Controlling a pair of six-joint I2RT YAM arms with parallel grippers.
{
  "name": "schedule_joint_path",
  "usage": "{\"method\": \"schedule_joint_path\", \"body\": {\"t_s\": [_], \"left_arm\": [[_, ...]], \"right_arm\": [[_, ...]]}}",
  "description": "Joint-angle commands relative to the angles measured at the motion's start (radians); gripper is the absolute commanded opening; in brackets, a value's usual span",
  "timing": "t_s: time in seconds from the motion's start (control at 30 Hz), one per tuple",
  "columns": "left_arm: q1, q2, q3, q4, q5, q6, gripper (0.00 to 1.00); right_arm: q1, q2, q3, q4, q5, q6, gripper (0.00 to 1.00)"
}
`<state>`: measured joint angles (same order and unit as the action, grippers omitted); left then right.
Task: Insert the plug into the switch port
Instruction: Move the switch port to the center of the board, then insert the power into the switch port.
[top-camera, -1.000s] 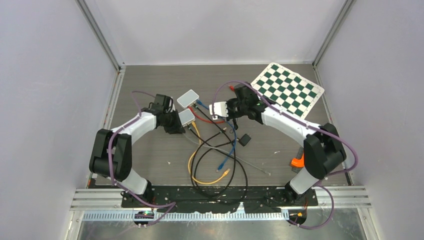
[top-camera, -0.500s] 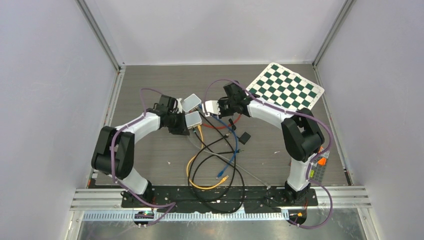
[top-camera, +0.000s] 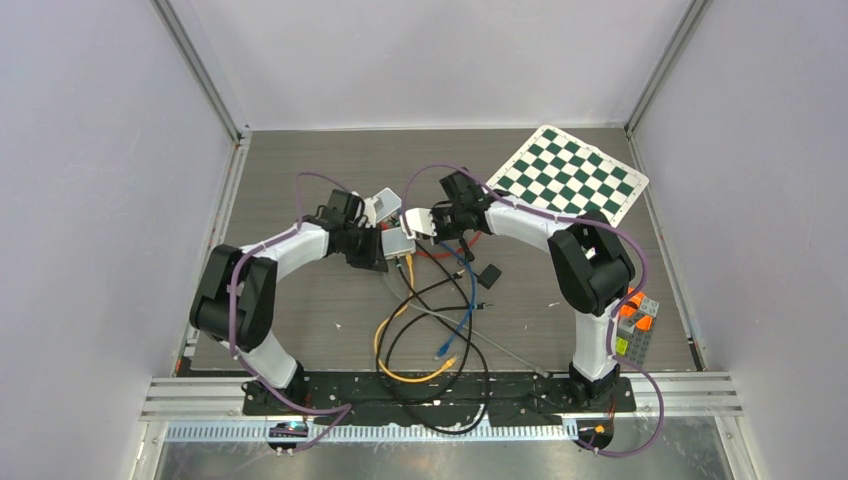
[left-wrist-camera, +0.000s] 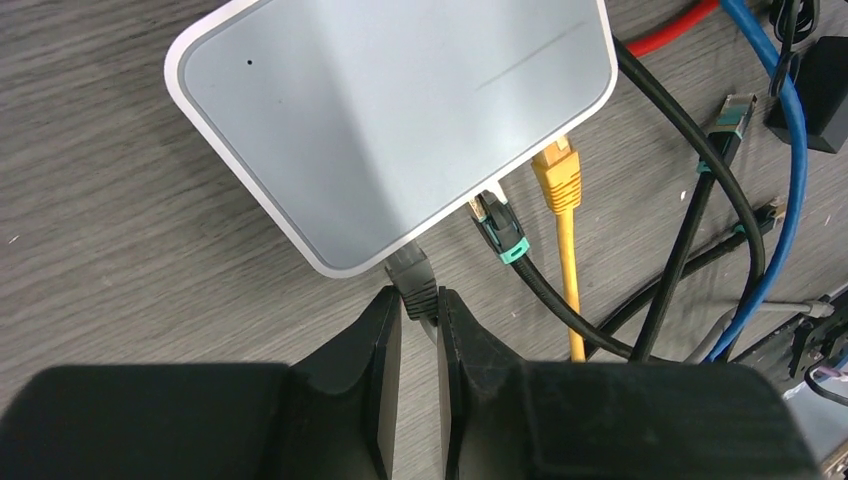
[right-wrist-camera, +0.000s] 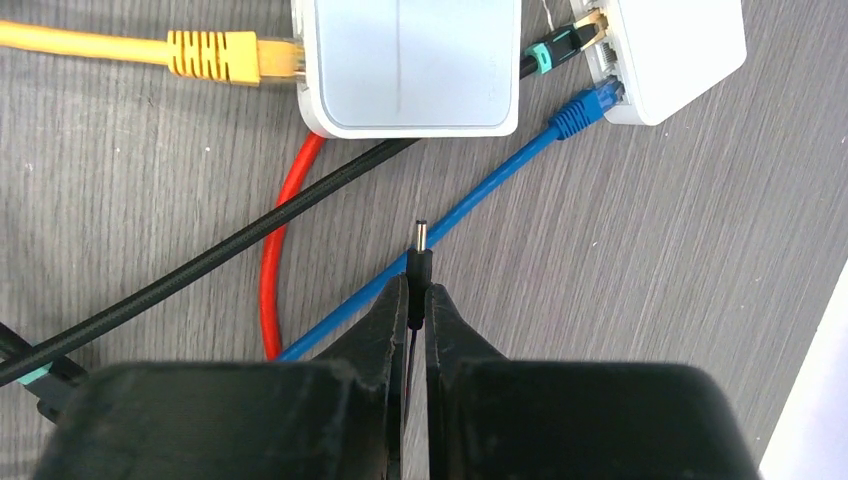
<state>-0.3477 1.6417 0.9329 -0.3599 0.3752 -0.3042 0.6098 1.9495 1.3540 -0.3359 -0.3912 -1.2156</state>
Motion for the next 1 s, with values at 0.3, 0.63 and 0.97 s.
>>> {"method": "schedule_joint_path", "body": {"t_s": [0.3, 0.63, 0.97], "left_arm": [[0.038, -0.102, -0.035, 0.042, 0.032, -0.132, 0.58], [0.162, -0.157, -0.092, 0.143, -0.036, -0.275, 0.62], [0.218, 0.022, 0.038, 0.119, -0.004, -0.255, 0.52]], "right_arm": [[-0.007, 0.025, 0.034, 0.006, -0.038, 0.010, 0.05], [-0.007, 0.079, 0.115, -0.027, -0.024, -0.020, 0.05], [0.019, 0.141, 0.204, -0.030, 0.013, -0.035, 0.05]]}}
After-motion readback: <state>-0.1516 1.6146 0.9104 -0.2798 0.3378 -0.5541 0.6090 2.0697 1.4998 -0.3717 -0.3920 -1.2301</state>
